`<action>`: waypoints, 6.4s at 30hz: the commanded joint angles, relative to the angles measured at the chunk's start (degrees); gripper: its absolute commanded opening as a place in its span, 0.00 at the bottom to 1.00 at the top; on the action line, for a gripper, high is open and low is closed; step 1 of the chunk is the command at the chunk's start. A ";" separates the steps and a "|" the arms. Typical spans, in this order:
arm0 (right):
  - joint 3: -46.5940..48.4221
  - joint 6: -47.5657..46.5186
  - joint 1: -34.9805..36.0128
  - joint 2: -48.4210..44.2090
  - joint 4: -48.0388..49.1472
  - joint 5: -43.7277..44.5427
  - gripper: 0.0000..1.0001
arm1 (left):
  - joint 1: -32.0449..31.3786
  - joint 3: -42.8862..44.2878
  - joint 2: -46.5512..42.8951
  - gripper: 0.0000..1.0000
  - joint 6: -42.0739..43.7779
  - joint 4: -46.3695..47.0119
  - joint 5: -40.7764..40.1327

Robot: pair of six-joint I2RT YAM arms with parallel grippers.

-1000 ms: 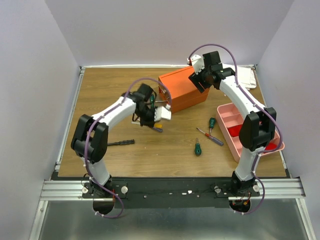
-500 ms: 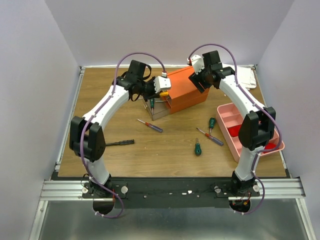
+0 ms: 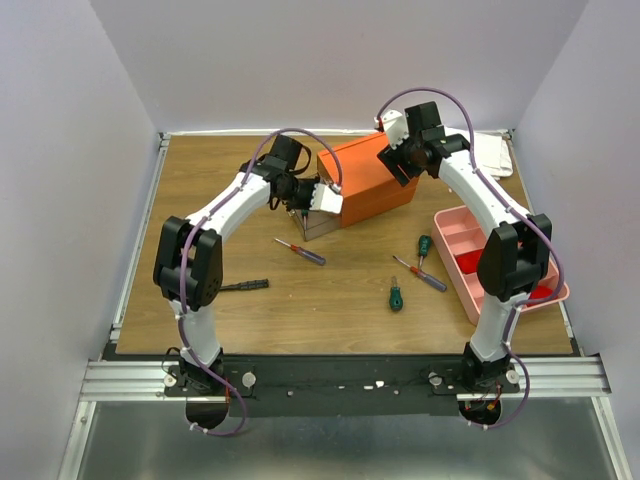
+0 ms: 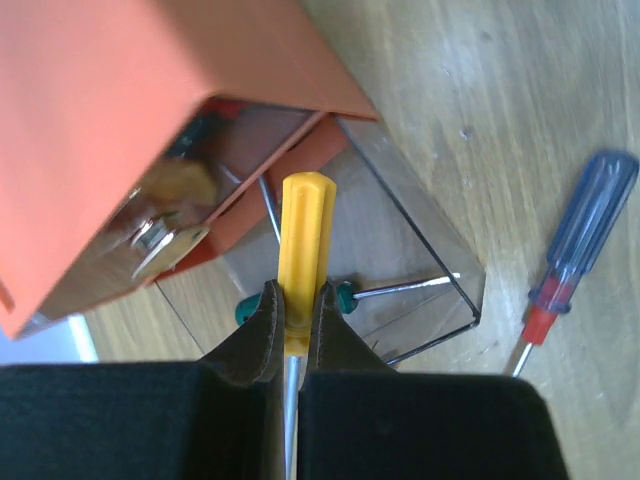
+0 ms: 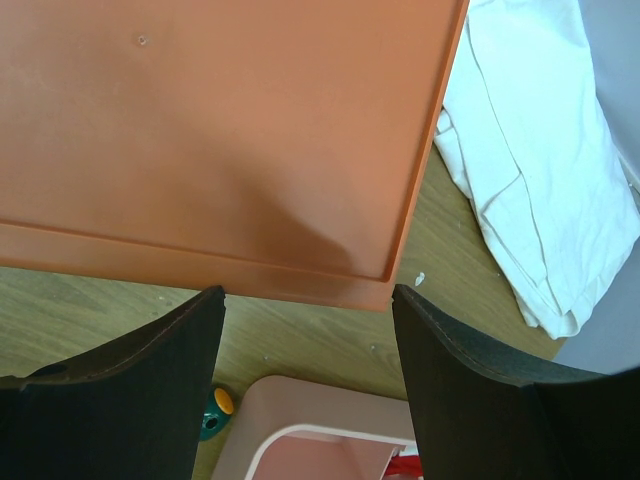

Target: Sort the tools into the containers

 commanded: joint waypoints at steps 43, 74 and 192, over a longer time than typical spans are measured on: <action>0.13 1.04 -0.07 2.88 -0.64 -2.06 0.76 | 4.63 -24.06 -15.31 0.55 -11.77 -0.39 9.85; -2.15 0.07 0.02 2.09 -0.11 -1.01 0.77 | 2.08 -22.39 -0.72 0.50 -3.86 2.51 2.12; -40.74 -7.31 7.14 -7.31 -13.72 1.19 0.18 | 1.12 -16.94 -24.01 0.77 -66.00 35.21 -19.86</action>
